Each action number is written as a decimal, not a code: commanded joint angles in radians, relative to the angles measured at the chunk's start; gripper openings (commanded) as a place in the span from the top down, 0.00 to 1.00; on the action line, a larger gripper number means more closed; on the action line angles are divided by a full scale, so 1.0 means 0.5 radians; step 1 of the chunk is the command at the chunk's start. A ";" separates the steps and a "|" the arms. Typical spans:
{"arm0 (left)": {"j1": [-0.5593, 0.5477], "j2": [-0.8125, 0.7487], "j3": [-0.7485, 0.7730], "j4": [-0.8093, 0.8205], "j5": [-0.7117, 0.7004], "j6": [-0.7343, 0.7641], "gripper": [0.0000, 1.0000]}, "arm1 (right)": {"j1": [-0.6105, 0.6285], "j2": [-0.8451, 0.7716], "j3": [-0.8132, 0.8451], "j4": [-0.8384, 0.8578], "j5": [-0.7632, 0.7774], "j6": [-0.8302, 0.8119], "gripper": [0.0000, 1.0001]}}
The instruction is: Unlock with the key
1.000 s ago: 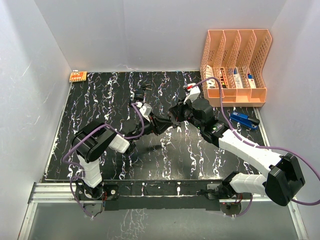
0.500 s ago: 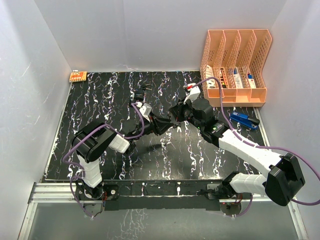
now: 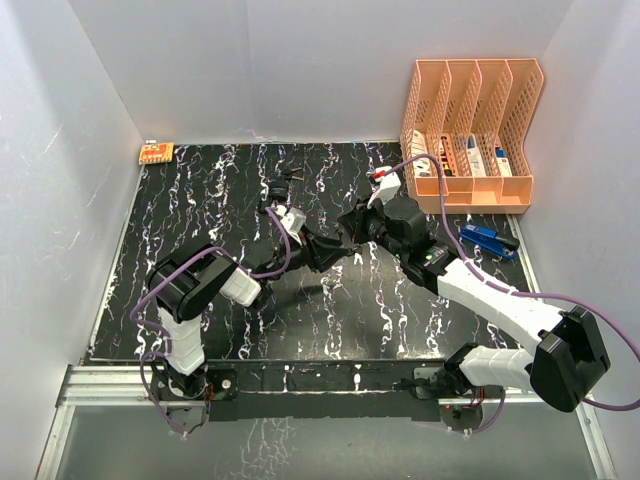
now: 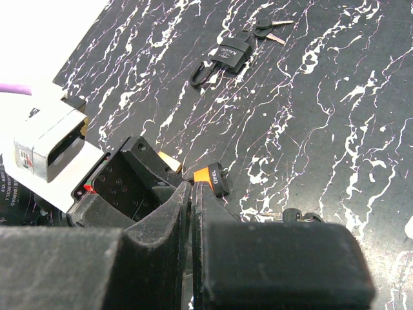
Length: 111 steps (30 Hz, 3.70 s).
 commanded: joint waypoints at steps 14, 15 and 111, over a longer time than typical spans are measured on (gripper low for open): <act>-0.048 -0.068 0.096 0.380 0.016 0.053 0.64 | 0.009 -0.046 0.057 0.104 0.025 0.011 1.00; -0.051 -0.072 0.096 0.380 0.012 0.054 0.65 | 0.008 -0.047 0.058 0.104 0.024 0.010 1.00; 0.166 -0.813 0.536 -1.771 0.768 0.220 1.00 | -0.646 -0.283 -0.598 1.143 -1.285 0.170 0.54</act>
